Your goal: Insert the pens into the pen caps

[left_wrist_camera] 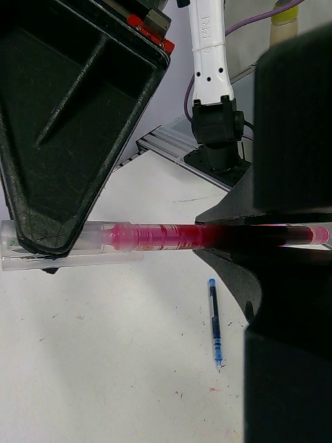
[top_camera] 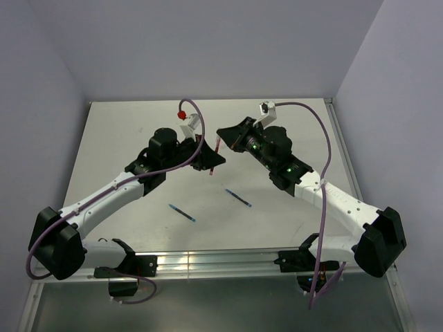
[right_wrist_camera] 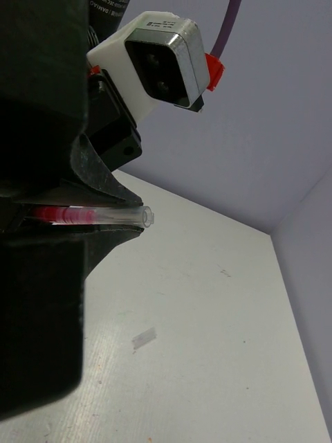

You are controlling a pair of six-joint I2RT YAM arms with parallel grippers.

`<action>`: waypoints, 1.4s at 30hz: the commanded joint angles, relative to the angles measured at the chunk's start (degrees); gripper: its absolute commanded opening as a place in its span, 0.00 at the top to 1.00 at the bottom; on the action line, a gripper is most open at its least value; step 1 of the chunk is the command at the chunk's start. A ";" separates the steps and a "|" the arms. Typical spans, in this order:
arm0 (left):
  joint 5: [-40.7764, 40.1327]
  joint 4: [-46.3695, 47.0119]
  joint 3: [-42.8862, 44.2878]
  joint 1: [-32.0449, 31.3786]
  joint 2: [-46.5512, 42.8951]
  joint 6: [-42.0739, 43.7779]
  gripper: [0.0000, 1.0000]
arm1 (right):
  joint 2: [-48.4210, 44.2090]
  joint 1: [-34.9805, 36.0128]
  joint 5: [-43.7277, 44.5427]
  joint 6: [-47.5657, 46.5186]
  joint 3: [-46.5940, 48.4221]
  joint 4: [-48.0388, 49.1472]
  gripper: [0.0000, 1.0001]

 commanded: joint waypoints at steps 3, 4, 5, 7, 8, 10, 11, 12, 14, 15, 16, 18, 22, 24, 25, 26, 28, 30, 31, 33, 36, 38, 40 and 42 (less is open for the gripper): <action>-2.77 2.75 1.35 1.31 -2.67 0.55 1.00 | 0.40 1.49 -2.84 -3.20 1.22 1.49 1.00; -2.78 2.66 1.27 1.39 -2.67 0.47 1.00 | 0.49 1.58 -3.37 -3.38 1.22 1.66 1.00; -2.60 2.92 1.18 1.83 -3.02 0.38 1.00 | 0.58 1.66 -3.63 -3.99 1.39 1.84 1.00; -2.34 3.18 1.09 2.27 -3.20 0.20 1.00 | 0.93 1.84 -3.99 -4.26 1.39 1.93 1.00; -2.25 3.18 1.35 2.71 -3.38 0.20 1.00 | 1.19 2.01 -5.21 -4.61 1.66 2.02 1.00; -2.60 3.18 1.27 3.06 -3.64 0.55 1.00 | 1.98 2.02 -6.44 -4.96 1.75 2.10 1.00; -2.77 3.18 1.18 3.33 -3.81 0.73 1.00 | 2.07 2.10 -7.06 -4.88 1.49 2.28 1.00; -3.04 2.75 1.27 3.42 -3.99 1.25 1.00 | 2.33 2.19 -8.28 -4.70 1.57 2.63 1.00; -4.00 1.70 1.79 3.68 -4.08 2.13 1.00 | 2.60 2.19 -9.60 -4.18 1.48 2.72 1.00; -4.53 1.52 1.71 3.68 -4.17 2.74 1.00 | 2.69 2.19 -10.05 -4.17 1.48 2.72 1.00; -4.71 1.34 1.79 3.59 -4.34 3.01 1.00 | 2.77 2.19 -10.40 -4.09 1.40 2.72 1.00; -5.59 1.16 1.71 3.68 -4.78 3.45 1.00 | 2.95 2.37 -10.93 -3.56 0.87 3.33 1.00; -6.03 1.77 1.27 3.86 -5.48 3.80 1.00 | 3.74 3.33 -11.72 -2.94 -0.54 5.71 1.00; -6.38 1.69 1.27 3.77 -5.57 4.33 1.00 | 4.62 3.60 -12.33 -2.51 -0.36 6.06 1.00; -6.81 1.52 1.27 3.77 -5.66 4.59 1.00 | 4.79 3.68 -13.03 -2.24 -0.45 6.32 1.00; -7.17 1.34 1.35 3.86 -5.75 5.12 1.00 | 5.23 3.69 -13.30 -1.54 -0.54 6.58 1.00; -8.48 0.73 1.35 3.86 -5.92 5.74 1.00 | 5.41 3.86 -14.35 -0.75 -0.89 7.46 1.00; -9.54 0.63 1.27 3.77 -6.27 6.44 1.00 | 5.59 3.95 -14.62 -0.13 -1.07 8.08 1.00; -10.15 0.55 1.18 3.77 -6.54 6.70 1.00 | 5.94 4.04 -14.80 -0.22 -1.24 8.17 1.00; -11.38 0.28 1.09 3.86 -6.72 7.14 1.00 | 6.11 4.12 -14.89 -0.13 -1.24 8.26 1.00; -12.09 -0.07 1.00 3.86 -6.98 7.41 1.00 | 6.46 4.21 -14.97 -0.13 -1.42 8.35 1.00; -12.71 -0.24 1.27 3.94 -6.80 7.41 1.00 | 6.55 4.39 -14.98 -0.48 -1.33 8.35 1.00; -13.06 -0.16 1.18 3.94 -6.80 7.50 1.00 | 6.90 4.48 -14.98 -1.01 -1.24 8.35 1.00; -13.32 -0.51 1.44 4.12 -6.72 7.50 1.00 | 6.99 4.74 -15.24 -1.10 -1.24 8.17 1.00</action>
